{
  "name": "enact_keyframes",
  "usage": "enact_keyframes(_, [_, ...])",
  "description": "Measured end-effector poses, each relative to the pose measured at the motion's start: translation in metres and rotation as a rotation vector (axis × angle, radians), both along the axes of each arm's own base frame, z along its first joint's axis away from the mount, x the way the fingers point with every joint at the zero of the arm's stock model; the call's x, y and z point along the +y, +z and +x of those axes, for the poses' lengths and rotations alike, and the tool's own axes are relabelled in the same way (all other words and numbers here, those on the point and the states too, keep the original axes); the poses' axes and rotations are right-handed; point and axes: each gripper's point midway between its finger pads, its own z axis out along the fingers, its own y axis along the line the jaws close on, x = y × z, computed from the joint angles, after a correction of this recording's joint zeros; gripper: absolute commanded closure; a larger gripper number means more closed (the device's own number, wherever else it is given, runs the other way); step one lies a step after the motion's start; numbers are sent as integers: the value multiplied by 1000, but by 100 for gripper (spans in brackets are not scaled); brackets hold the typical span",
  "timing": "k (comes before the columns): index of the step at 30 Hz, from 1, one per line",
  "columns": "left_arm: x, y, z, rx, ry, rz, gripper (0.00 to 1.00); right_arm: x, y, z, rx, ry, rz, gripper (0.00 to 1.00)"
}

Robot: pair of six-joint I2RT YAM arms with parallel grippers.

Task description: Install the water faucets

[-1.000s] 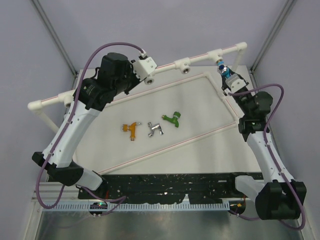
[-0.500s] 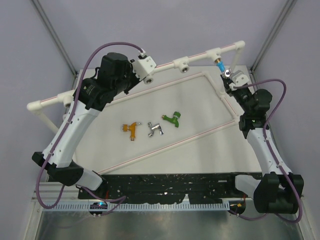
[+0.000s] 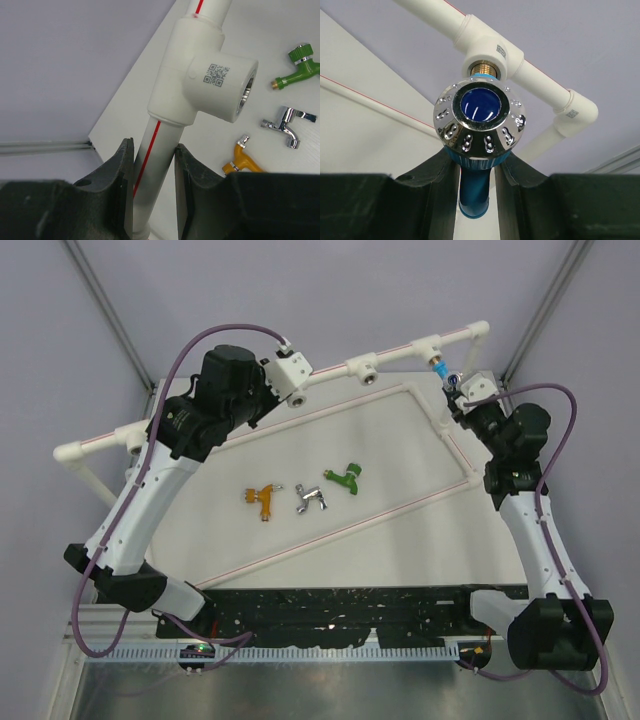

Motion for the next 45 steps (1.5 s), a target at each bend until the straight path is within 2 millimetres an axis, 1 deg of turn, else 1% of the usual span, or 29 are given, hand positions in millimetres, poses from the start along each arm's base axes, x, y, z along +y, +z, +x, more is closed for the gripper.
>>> enact_keyframes(16, [0,0,0,-1,3,0,92,3,6,-1,76,-8,46,95])
enact_keyframes(19, [1,0,0,-1,4,1,92,6,11,-2,95,-6,74,95])
enact_keyframes(25, [1,0,0,0,5,1,92,16,30,-4,71,12,116,95])
enact_keyframes(33, [1,0,0,1,3,0,91,16,31,-2,69,8,155,95])
enact_keyframes(34, [1,0,0,0,3,0,90,16,31,-2,65,7,160,95])
enact_keyframes(35, [1,0,0,0,4,-1,83,16,30,-1,62,6,167,95])
enact_keyframes(37, [1,0,0,0,7,-3,64,16,30,-2,57,3,183,95])
enact_keyframes(38, [1,0,0,0,9,-5,52,15,29,-3,57,0,191,95])
enact_keyframes(41, [-1,2,0,6,37,-48,24,15,30,-5,59,-9,220,95])
enact_keyframes(42, [-3,2,-2,16,45,-74,16,14,30,-6,62,-13,228,95])
enact_keyframes(44, [-9,3,-6,30,54,-115,6,13,30,-8,70,-21,240,95])
enact_keyframes(45, [-11,3,-8,38,60,-130,4,13,31,-11,73,-24,245,95])
